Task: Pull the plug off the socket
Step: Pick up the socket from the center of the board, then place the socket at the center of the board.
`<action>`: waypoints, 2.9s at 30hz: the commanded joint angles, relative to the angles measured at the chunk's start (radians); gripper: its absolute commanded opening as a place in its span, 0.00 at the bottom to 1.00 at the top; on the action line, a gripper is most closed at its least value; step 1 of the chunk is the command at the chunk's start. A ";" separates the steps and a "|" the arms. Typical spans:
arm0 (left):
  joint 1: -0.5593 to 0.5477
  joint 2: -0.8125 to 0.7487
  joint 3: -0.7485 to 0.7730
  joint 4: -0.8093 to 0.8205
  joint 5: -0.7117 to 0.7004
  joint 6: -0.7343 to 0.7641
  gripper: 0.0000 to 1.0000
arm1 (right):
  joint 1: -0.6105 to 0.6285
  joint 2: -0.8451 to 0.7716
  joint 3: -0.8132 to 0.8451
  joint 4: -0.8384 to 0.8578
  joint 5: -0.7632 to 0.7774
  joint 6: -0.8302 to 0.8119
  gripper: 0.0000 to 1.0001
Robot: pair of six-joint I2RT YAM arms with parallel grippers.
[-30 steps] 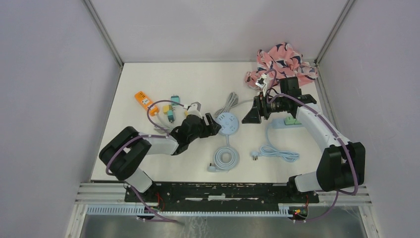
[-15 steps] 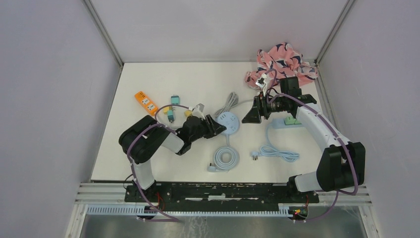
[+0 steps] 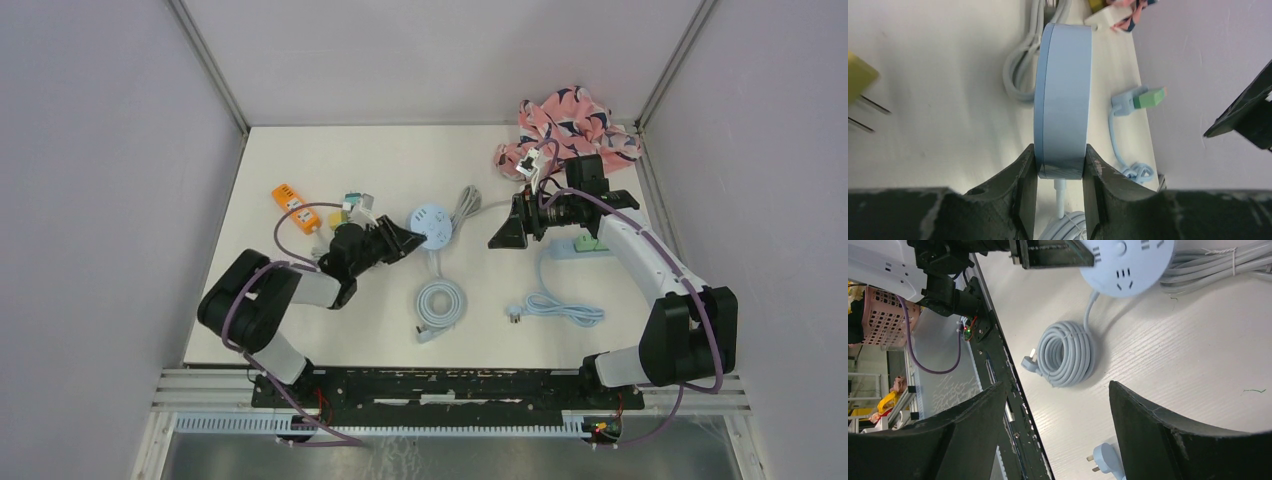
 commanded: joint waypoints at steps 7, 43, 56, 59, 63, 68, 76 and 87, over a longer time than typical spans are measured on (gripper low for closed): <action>0.162 -0.153 0.191 -0.111 0.081 0.164 0.03 | -0.011 -0.048 0.024 0.035 -0.024 -0.006 0.80; 0.418 0.247 0.663 -0.505 -0.266 -0.027 0.84 | -0.025 -0.064 0.023 0.035 -0.027 -0.008 0.81; 0.419 -0.179 0.482 -0.570 -0.274 0.178 1.00 | -0.082 -0.090 0.035 -0.015 0.015 -0.081 0.81; 0.419 -0.281 0.345 -0.401 -0.033 0.250 1.00 | -0.111 -0.102 0.048 -0.062 0.038 -0.142 0.81; 0.361 -0.383 0.216 -0.366 0.111 0.356 0.97 | -0.174 -0.121 0.070 -0.133 -0.020 -0.235 0.83; 0.072 -0.520 0.087 -0.478 -0.260 0.681 0.97 | -0.260 -0.132 0.080 -0.220 -0.176 -0.335 0.85; -0.077 -0.712 -0.226 -0.195 -0.438 0.717 0.99 | -0.291 -0.170 0.012 -0.186 -0.136 -0.404 0.87; -0.181 -0.644 -0.197 -0.183 -0.391 0.798 0.99 | -0.294 -0.101 0.073 -0.602 -0.216 -1.110 1.00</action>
